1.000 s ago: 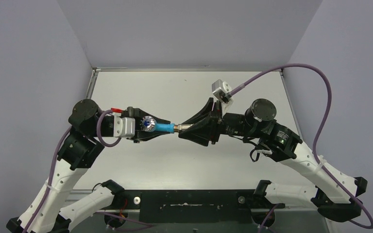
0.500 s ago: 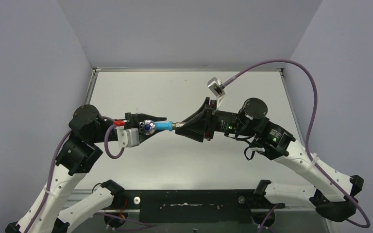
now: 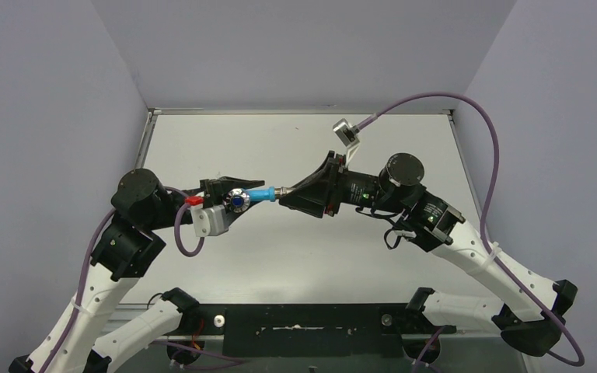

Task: Install the water faucets
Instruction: Install the water faucet onto the adaptor.

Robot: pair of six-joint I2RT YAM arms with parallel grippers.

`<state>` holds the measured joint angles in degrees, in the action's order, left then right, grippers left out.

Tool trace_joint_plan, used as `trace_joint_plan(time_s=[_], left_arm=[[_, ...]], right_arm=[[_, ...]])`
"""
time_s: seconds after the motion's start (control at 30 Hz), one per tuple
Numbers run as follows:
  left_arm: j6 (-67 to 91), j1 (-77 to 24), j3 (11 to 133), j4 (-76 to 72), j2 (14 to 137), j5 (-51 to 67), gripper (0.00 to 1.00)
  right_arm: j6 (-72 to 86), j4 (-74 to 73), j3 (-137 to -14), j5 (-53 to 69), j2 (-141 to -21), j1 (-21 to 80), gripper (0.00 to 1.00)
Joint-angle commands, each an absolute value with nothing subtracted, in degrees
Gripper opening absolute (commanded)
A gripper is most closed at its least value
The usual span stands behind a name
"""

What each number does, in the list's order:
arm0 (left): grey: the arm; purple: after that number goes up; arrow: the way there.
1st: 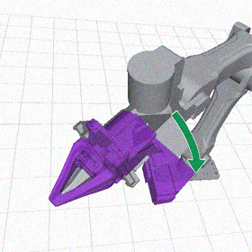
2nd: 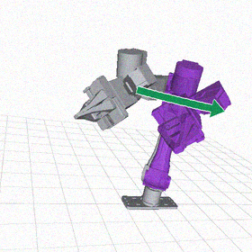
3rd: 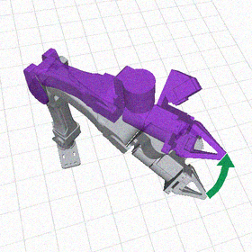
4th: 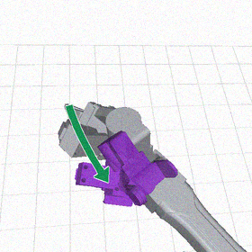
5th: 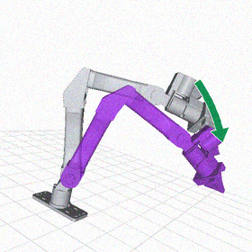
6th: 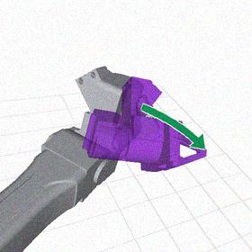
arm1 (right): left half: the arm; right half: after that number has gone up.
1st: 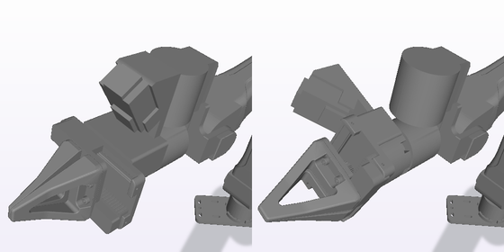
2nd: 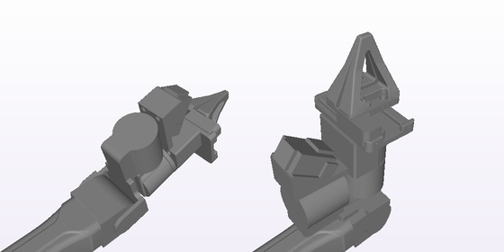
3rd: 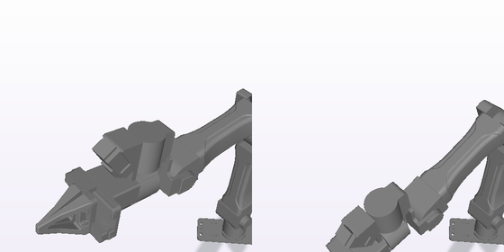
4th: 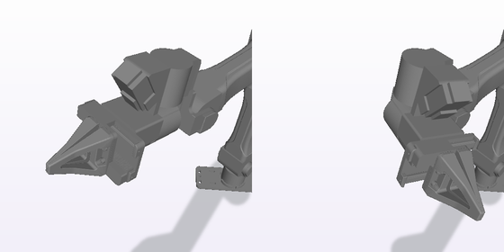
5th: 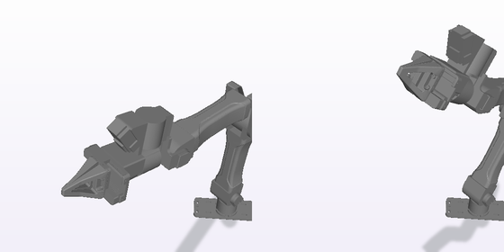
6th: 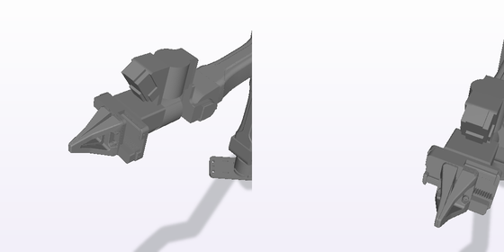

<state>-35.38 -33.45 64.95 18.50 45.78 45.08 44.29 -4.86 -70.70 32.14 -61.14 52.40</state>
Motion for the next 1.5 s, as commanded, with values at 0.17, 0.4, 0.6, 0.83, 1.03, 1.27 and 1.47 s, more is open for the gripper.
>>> trace_joint_plan(time_s=[0.17, 0.4, 0.6, 0.83, 1.03, 1.27, 1.47], left_arm=[[-24.45, -34.54, 63.00, 8.69, 45.73, 50.39, 0.00], [-19.12, -34.54, 63.86, 8.70, 46.19, 53.52, 0.00], [-14.54, -34.54, 64.07, 7.01, 46.83, 55.32, 0.00], [-5.70, -34.54, 62.61, 0.05, 47.21, 57.83, 0.00], [3.42, -34.54, 61.69, -5.87, 48.13, 59.97, 0.00], [7.65, -34.54, 63.65, -4.65, 49.89, 62.13, 0.00], [12.36, -34.54, 63.00, -7.97, 50.06, 62.72, 0.00]], right_arm=[[35.73, 2.01, -73.10, 43.76, -61.27, 51.99, 0.00], [24.41, -6.73, -78.28, 44.03, -62.34, 51.86, 0.00], [16.04, -8.45, -78.91, 42.28, -61.52, 51.94, 0.00], [5.26, -6.41, -77.46, 40.34, -59.18, 53.10, 0.00], [-6.01, -7.83, -77.72, 39.18, -58.45, 54.89, 0.00], [-20.06, -14.21, -79.72, 36.53, -58.56, 57.05, 0.00], [-25.91, -14.58, -79.40, 33.71, -57.97, 58.94, 0.00]])
